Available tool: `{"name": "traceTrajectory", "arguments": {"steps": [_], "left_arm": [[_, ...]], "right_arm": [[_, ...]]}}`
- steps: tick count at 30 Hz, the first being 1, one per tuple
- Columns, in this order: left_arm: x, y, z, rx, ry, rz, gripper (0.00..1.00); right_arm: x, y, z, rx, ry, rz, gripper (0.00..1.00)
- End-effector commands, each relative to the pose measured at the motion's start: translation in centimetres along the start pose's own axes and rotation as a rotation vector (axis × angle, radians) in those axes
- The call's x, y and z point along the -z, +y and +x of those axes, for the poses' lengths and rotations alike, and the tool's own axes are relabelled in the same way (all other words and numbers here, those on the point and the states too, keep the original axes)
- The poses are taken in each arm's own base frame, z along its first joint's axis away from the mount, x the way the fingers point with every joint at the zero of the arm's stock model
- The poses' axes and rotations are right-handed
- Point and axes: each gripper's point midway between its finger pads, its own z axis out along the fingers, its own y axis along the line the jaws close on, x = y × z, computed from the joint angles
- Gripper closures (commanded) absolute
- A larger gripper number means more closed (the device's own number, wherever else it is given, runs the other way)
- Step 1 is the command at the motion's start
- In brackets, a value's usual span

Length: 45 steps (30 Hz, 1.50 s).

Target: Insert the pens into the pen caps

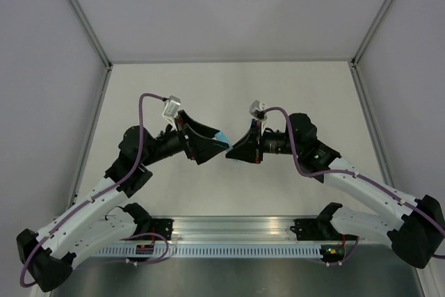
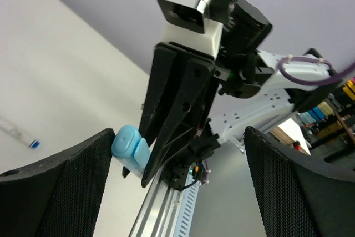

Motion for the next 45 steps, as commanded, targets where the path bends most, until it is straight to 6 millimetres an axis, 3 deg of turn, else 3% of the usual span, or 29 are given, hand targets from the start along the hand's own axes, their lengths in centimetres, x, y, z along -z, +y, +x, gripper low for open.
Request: {"name": "traceTrajectory", "arguments": {"steps": [1, 5, 7, 9, 10, 12, 13, 14, 16, 18, 23, 28, 31, 34, 35, 38, 45], "left_arm": [[0.6, 1.2, -0.4, -0.013, 0.0, -0.11, 0.0], [1.4, 7.2, 2.6, 0.044, 0.06, -0.368, 0.0], [3.0, 10.8, 3.6, 0.047, 0.04, -0.54, 0.0], [4.4, 12.7, 3.4, 0.016, -0.008, -0.642, 0.0], [5.2, 13.9, 4.2, 0.006, -0.008, -0.691, 0.0], [6.9, 15.3, 3.7, -0.025, -0.071, -0.778, 0.0], [7.8, 16.5, 4.9, -0.03, -0.064, -0.816, 0.0], [8.2, 16.9, 4.8, -0.042, -0.089, -0.828, 0.0], [8.8, 17.4, 5.1, -0.074, -0.103, -0.84, 0.0], [9.0, 17.5, 5.1, -0.085, -0.092, -0.852, 0.0], [9.7, 18.3, 4.9, -0.102, -0.085, -0.918, 0.0], [10.0, 18.3, 5.1, -0.099, -0.08, -0.92, 0.0], [10.2, 18.1, 4.9, -0.104, -0.092, -0.92, 0.0], [10.2, 18.0, 4.8, -0.104, -0.096, -0.916, 0.0], [10.2, 18.1, 4.9, -0.103, -0.093, -0.918, 0.0], [10.1, 18.2, 5.1, -0.104, -0.08, -0.918, 0.0], [9.9, 18.0, 5.4, -0.102, -0.054, -0.905, 0.0]], "right_arm": [[0.5, -4.2, 1.1, -0.05, -0.07, 0.197, 1.0], [0.8, -8.9, 3.8, -0.182, -0.096, 0.406, 1.0], [0.7, -11.6, 4.9, -0.25, -0.117, 0.516, 1.0], [0.9, -13.7, 5.9, -0.298, -0.135, 0.603, 1.0], [0.7, -15.1, 7.4, -0.327, -0.109, 0.645, 1.0], [0.6, -16.7, 8.0, -0.357, -0.114, 0.703, 1.0], [0.6, -18.2, 9.0, -0.374, -0.1, 0.756, 1.0], [0.5, -18.8, 9.3, -0.384, -0.097, 0.772, 1.0], [0.1, -20.4, 10.9, -0.41, -0.063, 0.807, 1.0], [-0.5, -21.7, 10.5, -0.431, -0.07, 0.833, 1.0], [-2.2, -24.5, 12.1, -0.482, -0.031, 0.868, 1.0], [-1.6, -26.6, 13.2, -0.49, -0.017, 0.978, 0.95], [-0.3, -27.4, 13.7, -0.488, -0.009, 1.064, 0.85], [0.3, -27.6, 13.8, -0.486, -0.007, 1.1, 0.74], [0.4, -27.6, 13.8, -0.488, -0.007, 1.109, 0.66], [0.6, -27.6, 13.4, -0.482, -0.004, 1.119, 0.57], [1.4, -26.3, 11.0, -0.431, 0.039, 1.131, 0.52]]}}
